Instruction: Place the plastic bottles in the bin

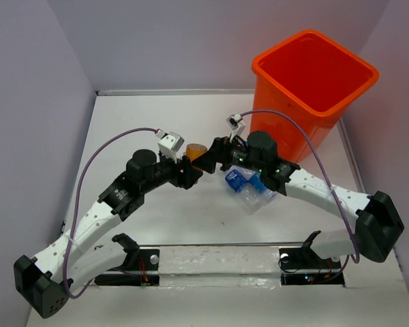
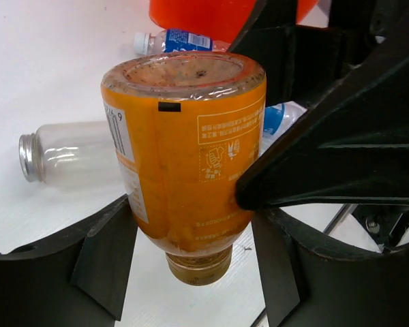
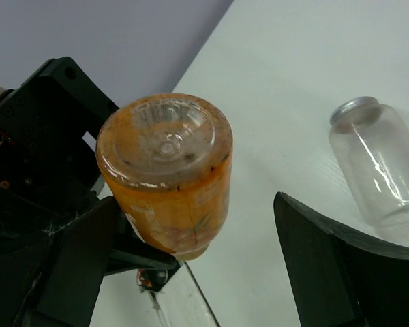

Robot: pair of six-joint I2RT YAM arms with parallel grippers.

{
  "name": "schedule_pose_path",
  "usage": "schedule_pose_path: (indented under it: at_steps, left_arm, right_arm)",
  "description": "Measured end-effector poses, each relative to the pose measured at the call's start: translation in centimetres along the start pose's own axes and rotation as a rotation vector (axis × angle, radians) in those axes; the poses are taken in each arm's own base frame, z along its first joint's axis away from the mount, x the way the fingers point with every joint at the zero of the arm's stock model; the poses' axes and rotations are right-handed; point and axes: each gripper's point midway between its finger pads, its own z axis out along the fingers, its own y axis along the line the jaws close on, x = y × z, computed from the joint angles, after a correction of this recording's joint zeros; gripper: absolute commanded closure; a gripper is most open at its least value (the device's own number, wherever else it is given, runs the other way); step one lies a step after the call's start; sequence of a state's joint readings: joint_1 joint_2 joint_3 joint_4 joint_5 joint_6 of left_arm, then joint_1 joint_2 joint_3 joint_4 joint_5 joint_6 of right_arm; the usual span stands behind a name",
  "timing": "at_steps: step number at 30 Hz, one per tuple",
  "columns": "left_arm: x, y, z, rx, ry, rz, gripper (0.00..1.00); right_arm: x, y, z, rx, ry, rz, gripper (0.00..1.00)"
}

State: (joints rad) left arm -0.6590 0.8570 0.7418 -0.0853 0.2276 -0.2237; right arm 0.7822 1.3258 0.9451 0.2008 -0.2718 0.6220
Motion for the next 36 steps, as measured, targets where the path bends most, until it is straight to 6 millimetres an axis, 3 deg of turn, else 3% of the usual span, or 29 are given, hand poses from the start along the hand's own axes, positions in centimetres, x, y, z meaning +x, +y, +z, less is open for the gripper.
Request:
schedule_pose_path:
  at_steps: [2, 5, 7, 9, 13, 18, 21, 22, 23, 25, 26, 27, 28, 31, 32, 33, 35, 36]
  left_arm:
    - [-0.2, -0.4, -0.2, 0.022, -0.012, 0.01, 0.45]
    - [0.1, -1.1, -0.3, 0.067, -0.004, 0.02, 0.44]
    - [0.2, -1.4, -0.3, 0.083, 0.003, 0.023, 0.43]
    - [0.3, -1.5, -0.3, 0.092, 0.004, 0.027, 0.39]
    - [-0.1, -1.5, -0.4, 0.09, -0.012, 0.031, 0.11]
    - [-0.6, -1.7, -0.8, 0.092, -0.034, 0.039, 0.01]
    - [-1.2, -1.7, -1.2, 0.087, -0.059, 0.043, 0.01]
    - [-1.4, -1.6, -1.4, 0.079, -0.072, 0.045, 0.01]
    - [-1.7, -1.6, -1.6, 0.073, -0.084, 0.047, 0.01]
    - [-2.3, -1.4, -2.1, 0.057, -0.112, 0.05, 0.01]
    - [-2.5, -1.4, -2.4, 0.049, -0.122, 0.051, 0.01]
    - [-2.9, -1.1, -2.7, 0.03, -0.142, 0.052, 0.01]
    - [-3.2, -0.9, -3.1, 0.011, -0.159, 0.051, 0.01]
    - [-4.4, -0.3, -4.5, -0.041, -0.226, 0.052, 0.01]
    - [-4.8, -0.1, -5.0, -0.056, -0.248, 0.052, 0.01]
    - [-5.4, 0.0, -5.6, -0.069, -0.276, 0.052, 0.01]
    - [-6.3, 0.4, -6.8, -0.105, -0.329, 0.045, 0.01]
    - [-6.5, 0.6, -7.1, -0.114, -0.343, 0.043, 0.01]
  right_arm:
    - [-0.1, 0.6, 0.5, -0.038, -0.003, 0.021, 0.03]
    - [-0.1, 1.3, 1.3, -0.091, -0.008, 0.062, 0.14]
    - [-0.2, 1.6, 1.6, -0.11, -0.012, 0.079, 0.3]
    - [-0.4, 2.0, 1.8, -0.132, -0.02, 0.093, 0.58]
    - [-0.9, 2.2, 1.8, -0.14, -0.034, 0.095, 0.71]
    - [-2.6, 1.2, 1.5, -0.036, -0.078, 0.041, 0.75]
    - [-7.8, 1.2, -0.2, 0.045, -0.166, -0.048, 0.77]
    - [-11.8, 1.5, -1.7, 0.085, -0.252, -0.106, 0.78]
    - [-14.0, 1.7, -2.7, 0.099, -0.3, -0.127, 0.79]
    - [-21.0, 2.0, -6.9, 0.188, -0.469, -0.212, 0.81]
    - [-23.5, 2.0, -8.7, 0.234, -0.534, -0.247, 0.81]
    - [-27.6, 1.9, -11.8, 0.327, -0.643, -0.298, 0.81]
    - [-30.4, 2.0, -14.3, 0.393, -0.728, -0.338, 0.81]
    - [-35.8, 0.6, -21.3, 0.664, -0.925, -0.422, 0.8]
    - [-36.6, -0.1, -22.5, 0.74, -0.947, -0.443, 0.75]
    - [-37.2, -1.0, -23.8, 0.824, -0.962, -0.467, 0.42]
    - [-38.1, -3.4, -25.2, 0.971, -0.958, -0.501, 0.02]
    - [-38.3, -4.5, -25.6, 1.019, -0.95, -0.508, 0.0]
